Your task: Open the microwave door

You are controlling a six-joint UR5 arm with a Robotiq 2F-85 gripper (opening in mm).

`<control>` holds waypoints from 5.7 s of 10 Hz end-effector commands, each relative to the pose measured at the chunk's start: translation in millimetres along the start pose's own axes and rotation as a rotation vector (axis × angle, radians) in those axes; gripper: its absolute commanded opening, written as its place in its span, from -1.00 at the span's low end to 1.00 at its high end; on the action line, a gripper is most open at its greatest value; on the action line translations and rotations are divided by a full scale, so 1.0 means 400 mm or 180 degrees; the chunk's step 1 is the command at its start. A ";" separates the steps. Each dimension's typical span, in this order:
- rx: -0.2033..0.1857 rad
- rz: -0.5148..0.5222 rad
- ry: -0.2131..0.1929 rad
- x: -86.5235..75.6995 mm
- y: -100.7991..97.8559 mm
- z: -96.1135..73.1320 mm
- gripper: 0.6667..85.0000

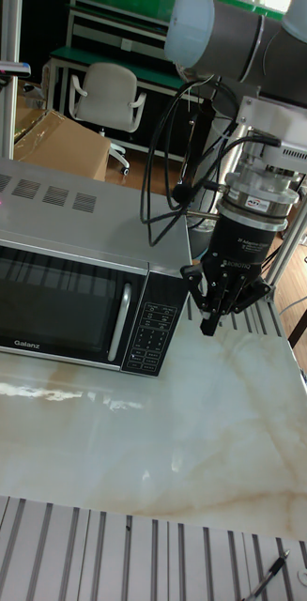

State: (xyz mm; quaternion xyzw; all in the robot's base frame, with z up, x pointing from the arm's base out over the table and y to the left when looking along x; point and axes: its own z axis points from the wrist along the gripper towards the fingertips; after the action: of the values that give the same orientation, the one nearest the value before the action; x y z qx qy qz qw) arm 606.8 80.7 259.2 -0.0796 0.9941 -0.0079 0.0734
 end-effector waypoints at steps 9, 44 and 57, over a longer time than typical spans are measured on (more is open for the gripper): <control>0.0027 -0.0093 -0.0051 0.005 0.001 -0.008 -0.81; 0.0071 0.0249 0.0589 0.221 -0.224 -0.029 -0.29; 0.0036 0.0352 0.0489 0.222 -0.239 -0.002 -0.19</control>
State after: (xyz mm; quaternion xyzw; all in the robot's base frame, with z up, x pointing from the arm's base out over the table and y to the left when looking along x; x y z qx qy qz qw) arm 535.8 -22.0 262.1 -0.0156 0.9996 -0.0220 -0.0045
